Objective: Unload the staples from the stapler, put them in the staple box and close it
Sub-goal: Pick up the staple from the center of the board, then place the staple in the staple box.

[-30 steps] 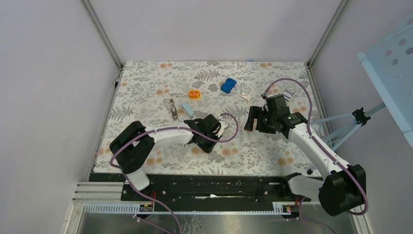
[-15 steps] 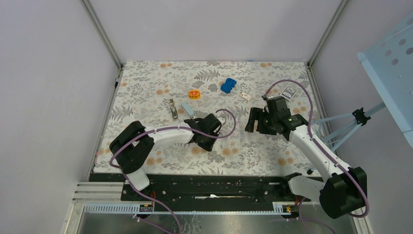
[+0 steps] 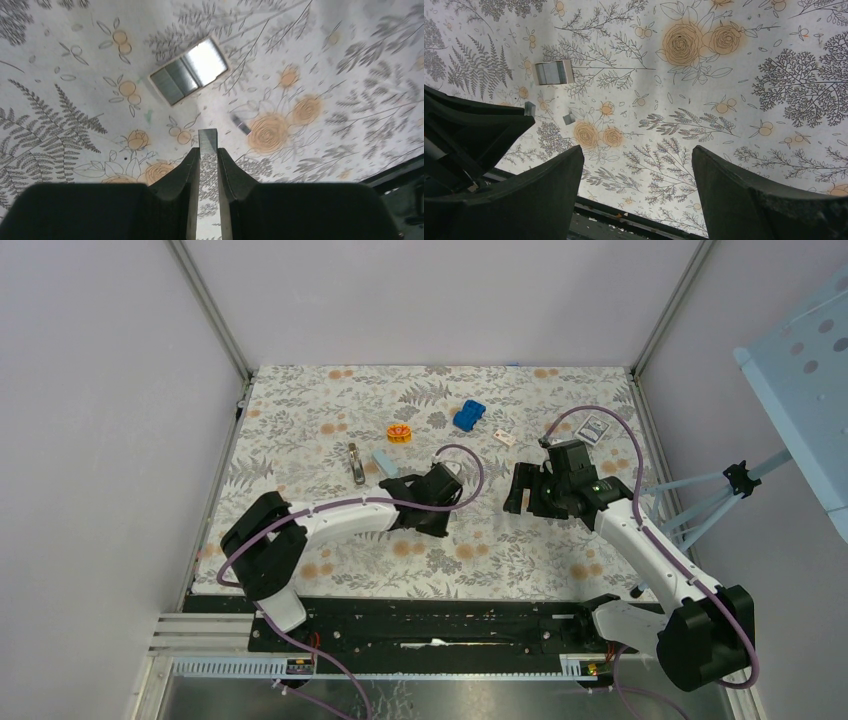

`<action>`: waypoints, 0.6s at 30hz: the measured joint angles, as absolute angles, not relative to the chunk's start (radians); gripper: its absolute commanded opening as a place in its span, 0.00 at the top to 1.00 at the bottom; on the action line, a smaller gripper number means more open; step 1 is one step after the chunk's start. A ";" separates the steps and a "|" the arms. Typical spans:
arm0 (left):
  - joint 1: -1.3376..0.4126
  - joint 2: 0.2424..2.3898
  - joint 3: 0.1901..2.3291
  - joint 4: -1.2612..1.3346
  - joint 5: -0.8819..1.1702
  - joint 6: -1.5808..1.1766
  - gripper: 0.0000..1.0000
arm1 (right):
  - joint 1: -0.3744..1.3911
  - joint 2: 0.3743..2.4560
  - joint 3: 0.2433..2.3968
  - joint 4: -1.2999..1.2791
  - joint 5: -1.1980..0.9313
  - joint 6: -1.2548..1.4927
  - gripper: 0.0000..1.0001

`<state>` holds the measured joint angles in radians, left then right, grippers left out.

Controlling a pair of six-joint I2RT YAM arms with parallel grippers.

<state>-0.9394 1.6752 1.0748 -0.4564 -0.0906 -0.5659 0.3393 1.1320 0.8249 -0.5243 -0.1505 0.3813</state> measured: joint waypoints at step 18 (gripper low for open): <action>-0.941 1.750 1.205 -0.493 -0.251 -0.678 0.79 | 0.339 1.142 0.825 -0.525 -0.150 0.381 0.14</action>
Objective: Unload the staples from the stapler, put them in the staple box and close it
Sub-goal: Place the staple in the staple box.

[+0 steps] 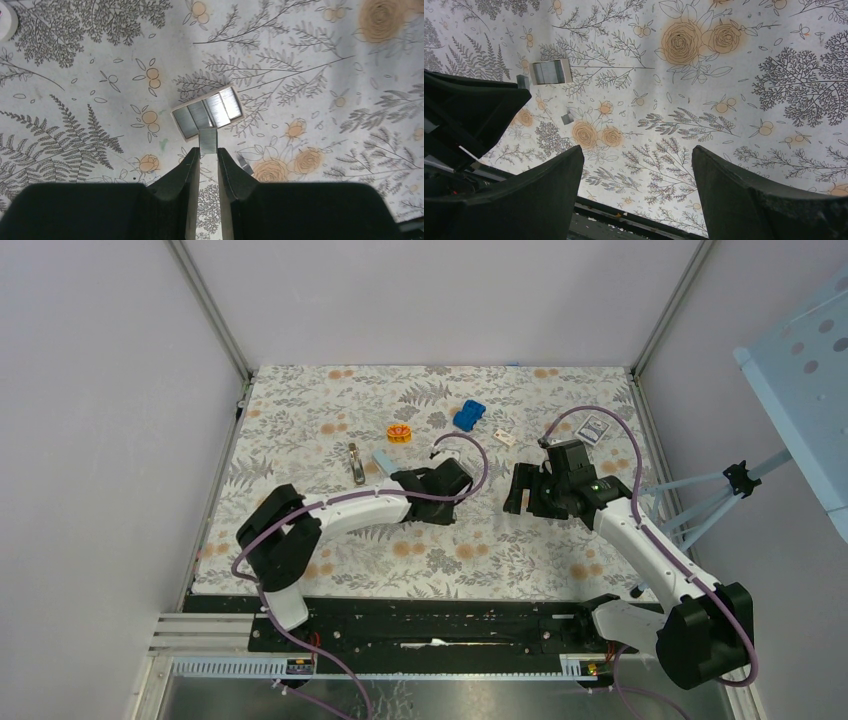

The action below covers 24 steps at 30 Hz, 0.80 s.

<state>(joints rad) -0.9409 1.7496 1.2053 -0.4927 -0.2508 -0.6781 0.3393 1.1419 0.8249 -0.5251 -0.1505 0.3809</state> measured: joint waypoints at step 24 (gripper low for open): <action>-0.941 1.816 1.207 -0.520 -0.337 -0.831 0.79 | 0.339 1.142 0.825 -0.526 -0.148 0.376 0.14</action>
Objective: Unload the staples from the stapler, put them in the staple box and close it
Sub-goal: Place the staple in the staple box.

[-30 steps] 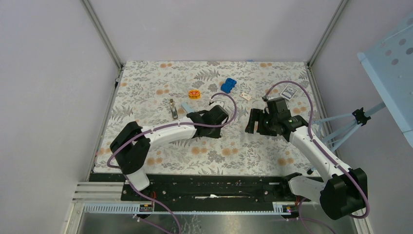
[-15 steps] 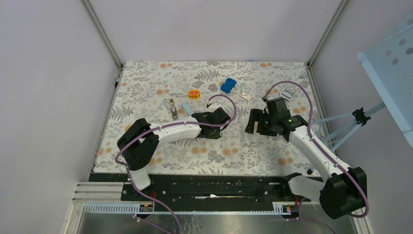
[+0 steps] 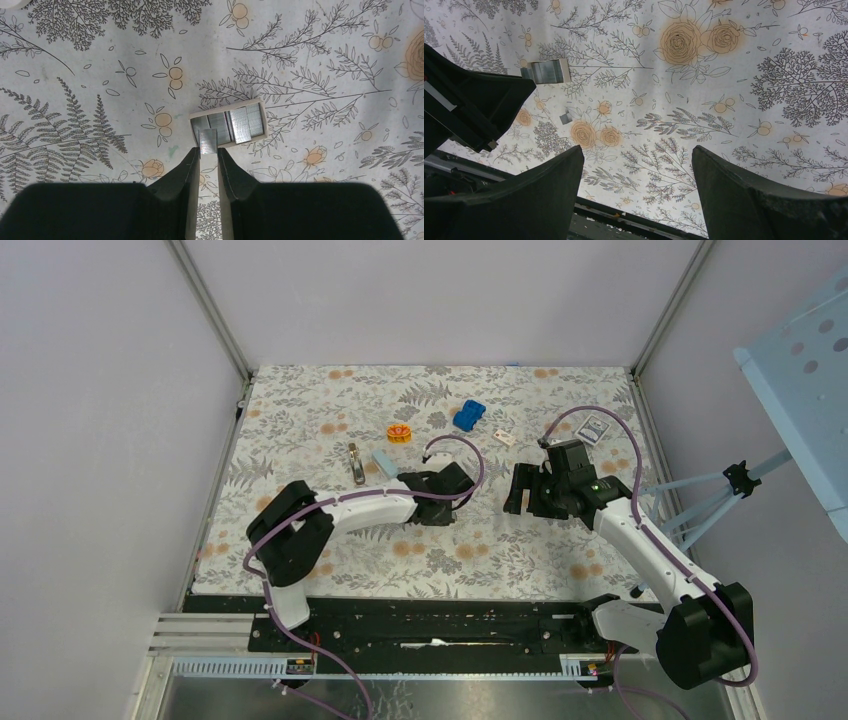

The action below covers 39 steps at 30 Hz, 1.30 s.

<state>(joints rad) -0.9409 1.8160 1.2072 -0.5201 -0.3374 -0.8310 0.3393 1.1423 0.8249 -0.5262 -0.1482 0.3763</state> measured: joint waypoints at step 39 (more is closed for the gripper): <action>-0.925 1.869 1.255 -0.530 -0.349 -0.925 0.79 | 0.339 1.145 0.825 -0.542 -0.121 0.355 0.14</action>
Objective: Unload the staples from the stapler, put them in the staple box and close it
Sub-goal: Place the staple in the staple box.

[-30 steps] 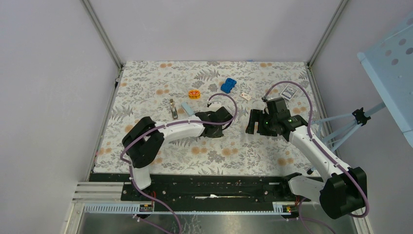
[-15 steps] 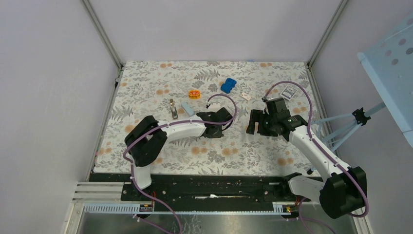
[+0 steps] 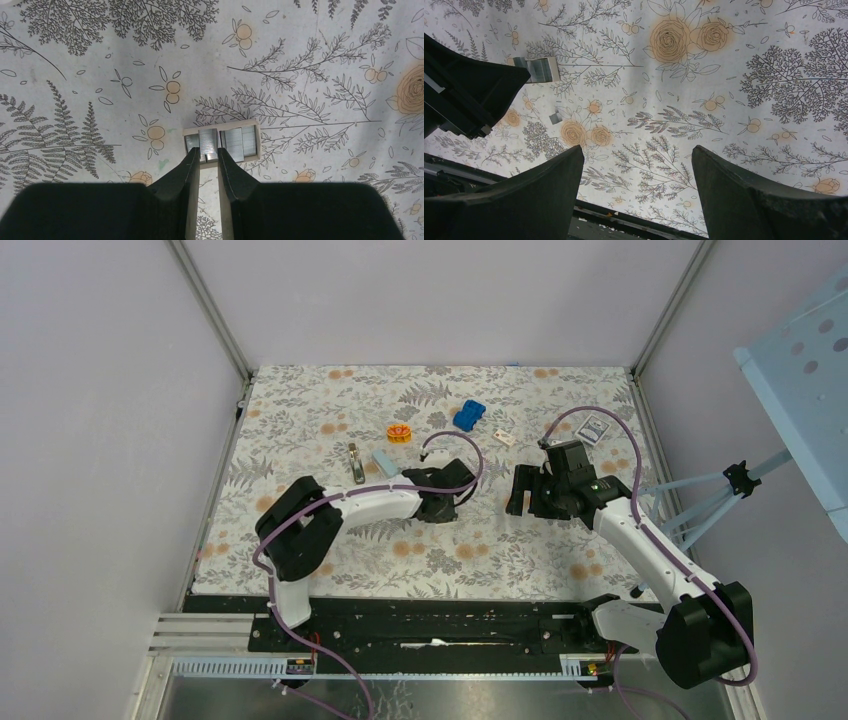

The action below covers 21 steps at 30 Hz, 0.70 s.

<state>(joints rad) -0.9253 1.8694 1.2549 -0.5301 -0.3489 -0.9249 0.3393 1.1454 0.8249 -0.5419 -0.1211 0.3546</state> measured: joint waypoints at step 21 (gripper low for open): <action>-0.908 1.869 1.255 -0.529 -0.346 -0.937 0.76 | 0.339 1.148 0.825 -0.549 -0.121 0.354 0.14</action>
<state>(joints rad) -0.9085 1.8694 1.2549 -0.5289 -0.3458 -0.9367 0.3393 1.1484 0.8249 -0.5488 -0.1211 0.3542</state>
